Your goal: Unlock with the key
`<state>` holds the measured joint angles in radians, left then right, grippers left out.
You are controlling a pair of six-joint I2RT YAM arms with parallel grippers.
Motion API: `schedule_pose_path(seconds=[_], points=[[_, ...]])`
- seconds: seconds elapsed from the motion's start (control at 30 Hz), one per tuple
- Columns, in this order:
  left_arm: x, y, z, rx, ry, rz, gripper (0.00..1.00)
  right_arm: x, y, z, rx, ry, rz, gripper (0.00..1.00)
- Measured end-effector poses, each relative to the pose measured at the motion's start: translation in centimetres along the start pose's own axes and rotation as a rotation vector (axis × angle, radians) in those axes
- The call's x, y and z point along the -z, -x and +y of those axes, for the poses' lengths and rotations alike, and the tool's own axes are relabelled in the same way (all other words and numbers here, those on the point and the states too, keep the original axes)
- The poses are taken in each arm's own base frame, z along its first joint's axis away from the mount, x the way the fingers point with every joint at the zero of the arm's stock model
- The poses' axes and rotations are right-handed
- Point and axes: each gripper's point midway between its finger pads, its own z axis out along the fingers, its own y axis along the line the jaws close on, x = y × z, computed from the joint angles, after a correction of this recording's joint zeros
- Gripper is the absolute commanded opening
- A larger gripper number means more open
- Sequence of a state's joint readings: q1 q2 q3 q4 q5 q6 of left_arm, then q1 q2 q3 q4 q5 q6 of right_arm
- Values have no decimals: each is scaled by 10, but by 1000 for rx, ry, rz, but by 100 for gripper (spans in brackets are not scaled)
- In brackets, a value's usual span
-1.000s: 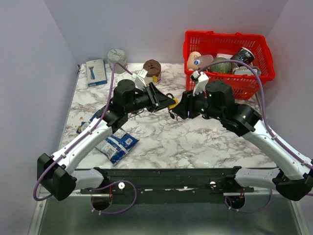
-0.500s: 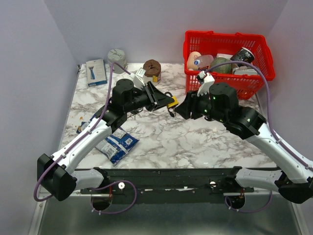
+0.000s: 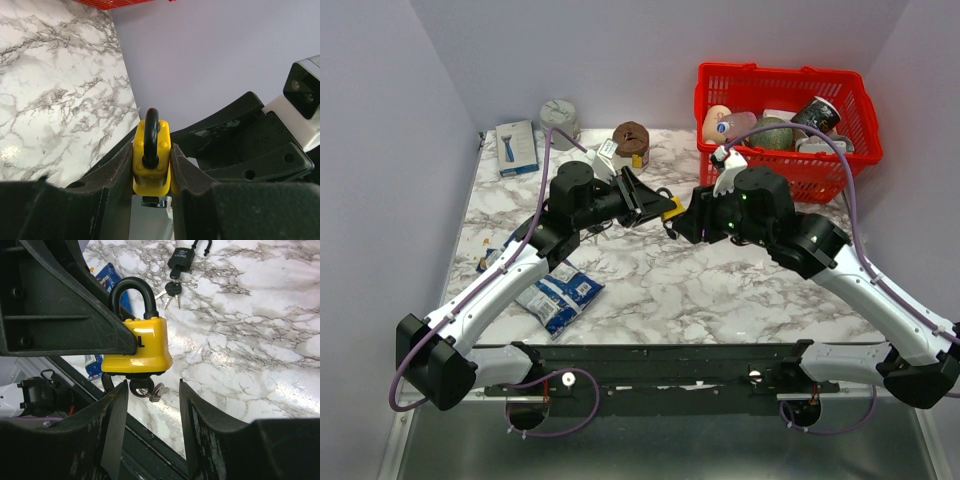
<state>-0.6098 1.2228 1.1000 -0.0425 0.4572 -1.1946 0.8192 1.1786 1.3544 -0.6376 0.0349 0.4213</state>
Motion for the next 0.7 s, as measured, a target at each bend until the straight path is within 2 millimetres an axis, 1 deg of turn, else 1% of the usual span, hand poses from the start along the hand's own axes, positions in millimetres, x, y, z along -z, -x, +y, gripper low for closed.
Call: schedule_pose_path(seconds=[0.1, 0.3, 0.37, 0.43, 0.5, 0.53, 0.6, 0.63, 0.7], points=[[0, 0, 0, 0, 0, 0, 0, -4, -3, -1, 5, -4, 12, 51], [0, 1, 1, 0, 2, -2, 0, -10, -4, 0, 25, -3, 20, 45], [-1, 2, 2, 2, 4, -3, 0, -12, -3, 0, 34, -4, 22, 35], [-2, 4, 4, 3, 7, -7, 0, -15, -3, 1, 44, 2, 27, 21], [-3, 5, 6, 6, 13, -8, 0, -18, -3, 1, 55, 1, 32, 18], [-3, 6, 7, 7, 15, -10, 0, -18, -3, 1, 59, 0, 35, 13], [-3, 7, 9, 9, 18, -12, 0, -19, -3, 1, 59, -1, 36, 9], [-4, 8, 9, 8, 16, -11, 0, -19, -3, 1, 58, -2, 37, 5], [-4, 8, 7, 5, 9, -9, 0, -19, -3, 1, 53, -2, 37, 1]])
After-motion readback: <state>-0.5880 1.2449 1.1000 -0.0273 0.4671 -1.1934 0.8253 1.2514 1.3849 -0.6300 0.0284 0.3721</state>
